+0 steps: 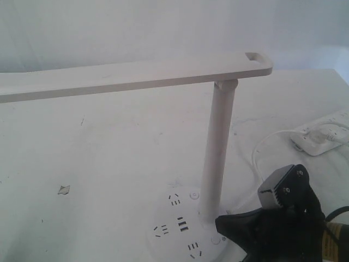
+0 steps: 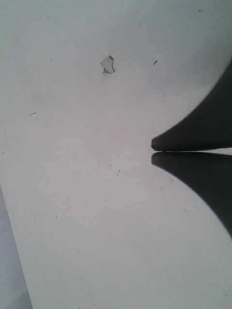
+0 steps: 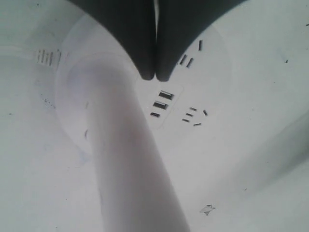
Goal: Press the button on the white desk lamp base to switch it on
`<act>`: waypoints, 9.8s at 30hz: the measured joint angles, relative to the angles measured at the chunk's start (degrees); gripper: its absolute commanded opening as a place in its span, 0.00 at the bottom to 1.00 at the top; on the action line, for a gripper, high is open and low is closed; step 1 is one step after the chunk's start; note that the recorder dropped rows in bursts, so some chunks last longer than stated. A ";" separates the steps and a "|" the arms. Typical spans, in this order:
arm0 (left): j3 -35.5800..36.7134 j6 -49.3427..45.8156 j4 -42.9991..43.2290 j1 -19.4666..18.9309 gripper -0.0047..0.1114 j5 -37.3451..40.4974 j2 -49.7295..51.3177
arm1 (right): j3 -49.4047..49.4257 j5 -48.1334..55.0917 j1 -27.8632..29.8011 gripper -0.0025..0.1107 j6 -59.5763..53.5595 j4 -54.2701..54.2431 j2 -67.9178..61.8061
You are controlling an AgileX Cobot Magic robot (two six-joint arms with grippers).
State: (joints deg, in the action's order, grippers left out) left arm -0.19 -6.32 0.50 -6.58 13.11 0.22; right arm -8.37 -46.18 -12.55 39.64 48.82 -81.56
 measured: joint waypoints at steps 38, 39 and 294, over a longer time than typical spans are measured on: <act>0.00 0.00 0.00 0.00 0.04 0.00 0.00 | -0.81 2.83 0.00 0.02 11.30 4.65 0.00; 0.00 0.00 0.00 0.00 0.04 0.00 0.00 | -1.04 3.09 0.00 0.02 11.41 4.65 0.00; 0.00 0.00 0.00 0.00 0.04 0.00 0.00 | -7.70 -1.81 0.00 0.02 19.26 18.81 -12.64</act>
State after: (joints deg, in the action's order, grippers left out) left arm -0.19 -6.32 0.50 -6.58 13.11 0.22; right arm -16.07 -47.98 -12.55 58.90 67.63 -94.20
